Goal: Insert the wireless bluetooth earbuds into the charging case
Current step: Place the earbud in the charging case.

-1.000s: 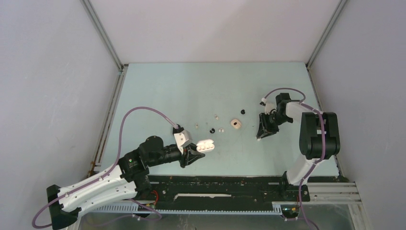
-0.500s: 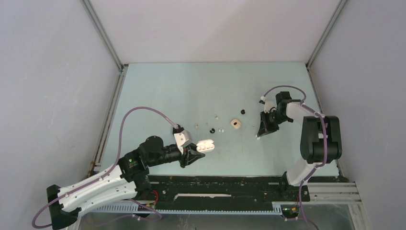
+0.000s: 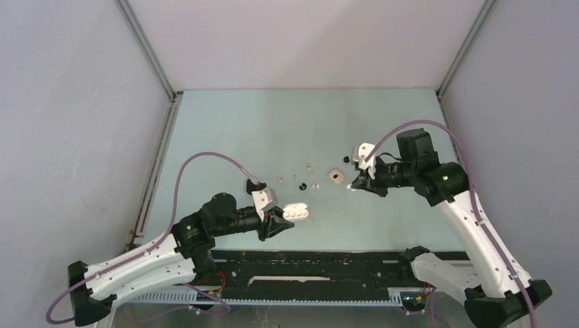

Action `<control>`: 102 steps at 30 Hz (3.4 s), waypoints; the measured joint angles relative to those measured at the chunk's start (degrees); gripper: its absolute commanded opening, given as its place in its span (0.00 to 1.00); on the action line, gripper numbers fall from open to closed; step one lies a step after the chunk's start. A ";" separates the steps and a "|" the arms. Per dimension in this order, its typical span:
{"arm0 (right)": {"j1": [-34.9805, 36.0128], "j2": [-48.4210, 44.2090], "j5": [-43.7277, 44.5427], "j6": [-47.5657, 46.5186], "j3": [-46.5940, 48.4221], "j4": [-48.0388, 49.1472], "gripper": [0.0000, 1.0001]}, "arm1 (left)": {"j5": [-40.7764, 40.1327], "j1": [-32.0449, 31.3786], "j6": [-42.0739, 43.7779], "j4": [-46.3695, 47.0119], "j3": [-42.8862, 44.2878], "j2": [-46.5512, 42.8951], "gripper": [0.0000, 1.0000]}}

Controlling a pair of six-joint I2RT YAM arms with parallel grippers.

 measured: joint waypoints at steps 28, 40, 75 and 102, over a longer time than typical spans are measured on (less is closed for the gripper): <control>44.57 27.21 23.12 -0.42 42.07 -18.18 0.00 | 2.71 0.00 1.38 2.86 0.00 -1.20 0.00; 54.07 26.84 30.91 1.51 42.27 -17.51 0.00 | 0.79 0.00 0.31 2.84 0.00 -0.11 0.00; 58.86 27.15 37.66 2.93 38.73 -12.96 0.00 | 1.29 0.76 -0.26 3.34 0.00 -1.88 0.00; 58.27 29.57 40.92 3.13 38.51 -11.13 0.00 | 1.75 0.87 -0.24 3.85 0.00 -2.93 0.00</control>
